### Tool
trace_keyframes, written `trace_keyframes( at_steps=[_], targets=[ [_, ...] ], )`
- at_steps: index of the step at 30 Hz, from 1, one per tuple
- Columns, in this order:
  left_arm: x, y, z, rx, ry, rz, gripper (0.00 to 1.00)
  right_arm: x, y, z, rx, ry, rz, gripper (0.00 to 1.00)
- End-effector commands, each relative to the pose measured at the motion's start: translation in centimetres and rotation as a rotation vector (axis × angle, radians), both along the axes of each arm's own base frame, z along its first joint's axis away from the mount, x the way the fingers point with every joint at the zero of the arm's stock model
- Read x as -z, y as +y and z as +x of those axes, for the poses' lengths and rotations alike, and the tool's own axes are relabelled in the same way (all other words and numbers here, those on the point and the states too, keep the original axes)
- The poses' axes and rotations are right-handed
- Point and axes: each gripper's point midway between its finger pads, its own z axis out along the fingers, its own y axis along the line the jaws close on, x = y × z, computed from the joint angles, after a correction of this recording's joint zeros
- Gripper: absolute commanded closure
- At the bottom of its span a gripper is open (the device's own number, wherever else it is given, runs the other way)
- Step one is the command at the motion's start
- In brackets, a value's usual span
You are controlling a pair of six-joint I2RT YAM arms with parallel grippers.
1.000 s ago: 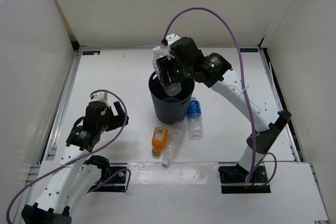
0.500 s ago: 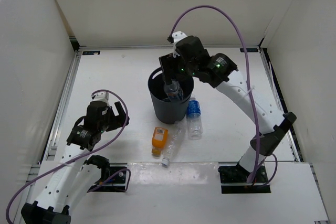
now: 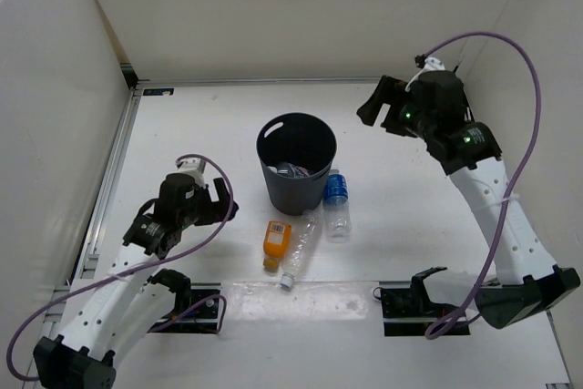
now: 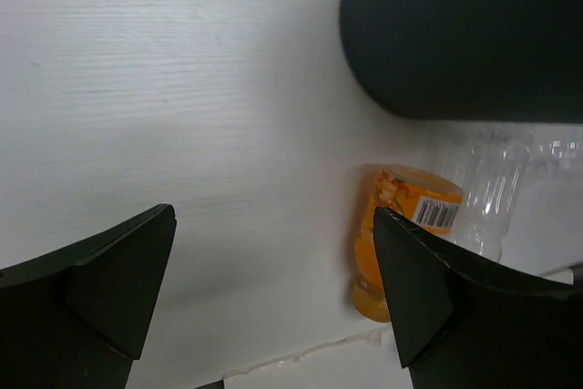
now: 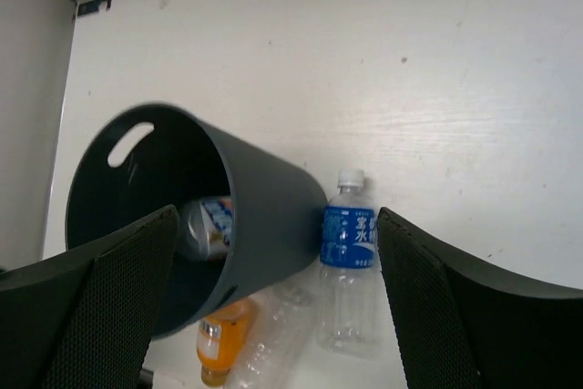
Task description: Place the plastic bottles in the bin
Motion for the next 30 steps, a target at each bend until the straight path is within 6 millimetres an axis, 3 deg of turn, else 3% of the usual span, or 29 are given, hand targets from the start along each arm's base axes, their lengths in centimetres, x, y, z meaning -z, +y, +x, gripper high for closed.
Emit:
trace_keyframes(
  at_steps=[1,2,5,12,30],
  targets=[
    [1.0,-3.2,-0.5,0.167,0.013,-0.035,0.0,-0.8,1.7,-1.6,-0.067,-0.027,0.087,0.1],
    [1.0,-4.7,-0.9,0.24,-0.003,-0.034,0.0,0.3,2.0,-2.1,-0.053,-0.024,0.05,0.1],
    [2.5,-6.5,-2.0,0.328,0.034,-0.014,0.0,1.8,1.9,-3.2,-0.04,-0.023,-0.019,0.1],
    [3.5,-8.6,-2.1,0.395,0.033,-0.03,0.0,4.4,1.7,-5.1,-0.052,0.046,-0.07,0.1],
    [7.0,-12.2,-2.7,0.482,0.066,-0.041,0.0,5.6,-2.2,-7.0,-0.029,0.108,-0.101,0.1]
  ],
)
